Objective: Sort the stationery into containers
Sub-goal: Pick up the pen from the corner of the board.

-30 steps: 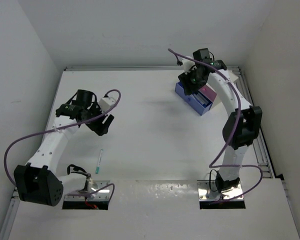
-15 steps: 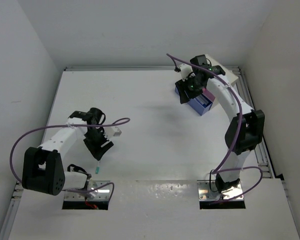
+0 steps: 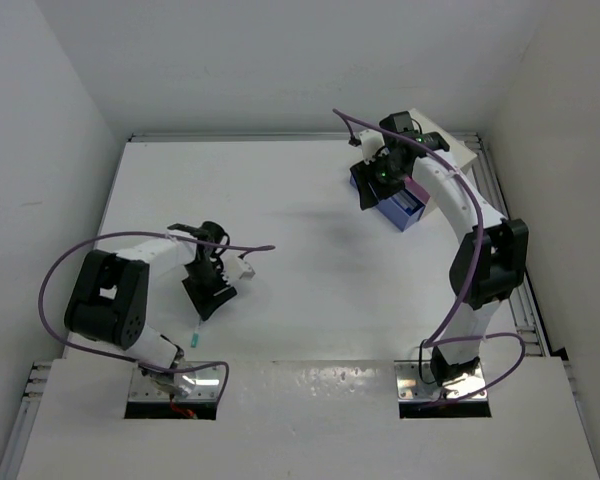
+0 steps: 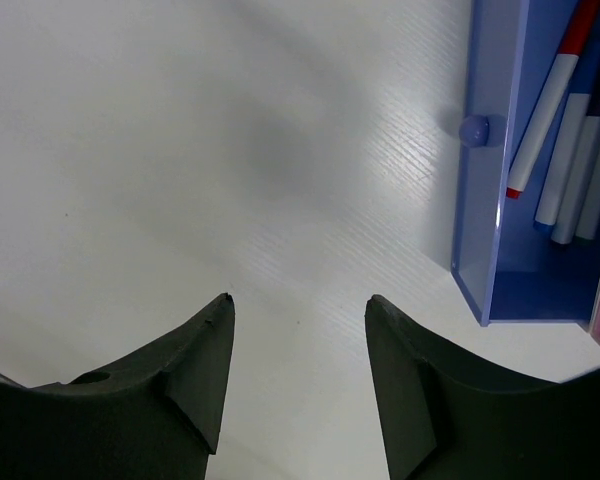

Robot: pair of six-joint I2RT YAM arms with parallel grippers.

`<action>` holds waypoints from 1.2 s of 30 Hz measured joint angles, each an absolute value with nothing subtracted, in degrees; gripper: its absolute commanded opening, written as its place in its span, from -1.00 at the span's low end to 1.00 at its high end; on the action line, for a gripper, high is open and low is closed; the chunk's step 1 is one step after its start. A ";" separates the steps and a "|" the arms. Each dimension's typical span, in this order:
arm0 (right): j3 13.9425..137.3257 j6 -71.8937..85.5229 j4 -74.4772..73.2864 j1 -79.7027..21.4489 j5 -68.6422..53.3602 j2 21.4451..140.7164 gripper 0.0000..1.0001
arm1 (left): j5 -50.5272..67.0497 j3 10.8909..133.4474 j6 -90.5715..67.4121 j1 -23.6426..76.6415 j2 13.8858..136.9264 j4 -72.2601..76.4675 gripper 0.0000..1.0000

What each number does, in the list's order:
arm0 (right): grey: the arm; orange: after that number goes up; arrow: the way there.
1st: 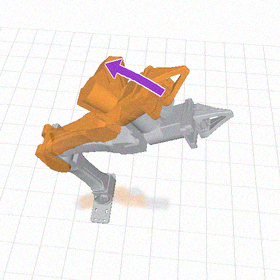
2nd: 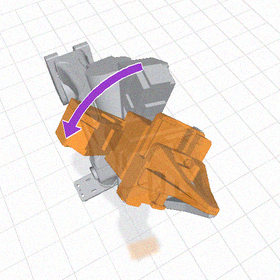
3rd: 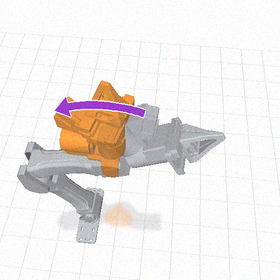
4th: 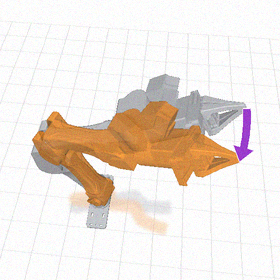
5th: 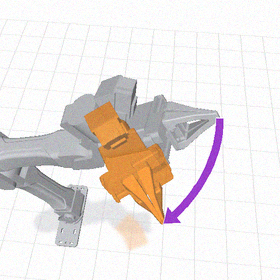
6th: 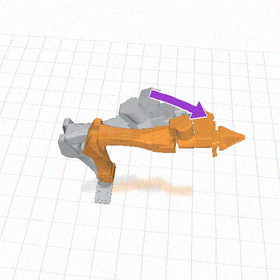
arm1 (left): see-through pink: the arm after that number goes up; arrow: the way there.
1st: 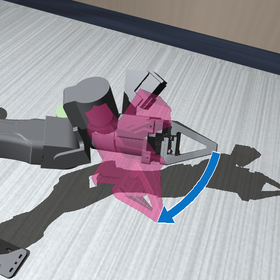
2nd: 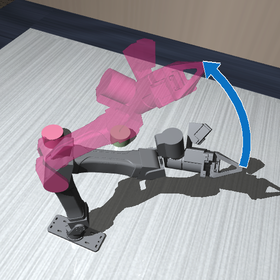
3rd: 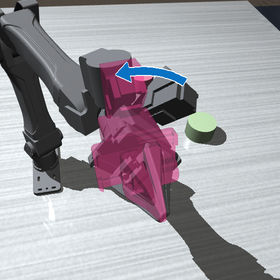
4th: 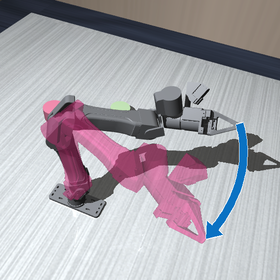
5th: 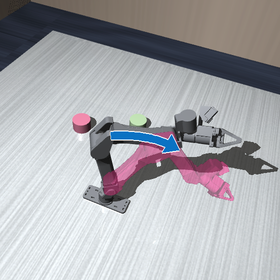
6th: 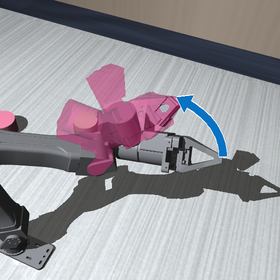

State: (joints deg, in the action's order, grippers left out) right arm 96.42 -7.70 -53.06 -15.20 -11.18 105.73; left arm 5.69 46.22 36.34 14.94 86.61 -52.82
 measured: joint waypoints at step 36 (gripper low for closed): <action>88.71 -7.20 -53.30 -9.85 -18.31 105.73 0.03 | 7.90 61.49 39.97 38.20 101.78 -34.63 -1.00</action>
State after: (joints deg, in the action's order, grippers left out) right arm 88.71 -7.20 -53.30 -9.85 -18.31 105.73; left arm 7.90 61.49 39.97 38.20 101.78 -34.63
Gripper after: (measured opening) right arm 0.514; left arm 0.217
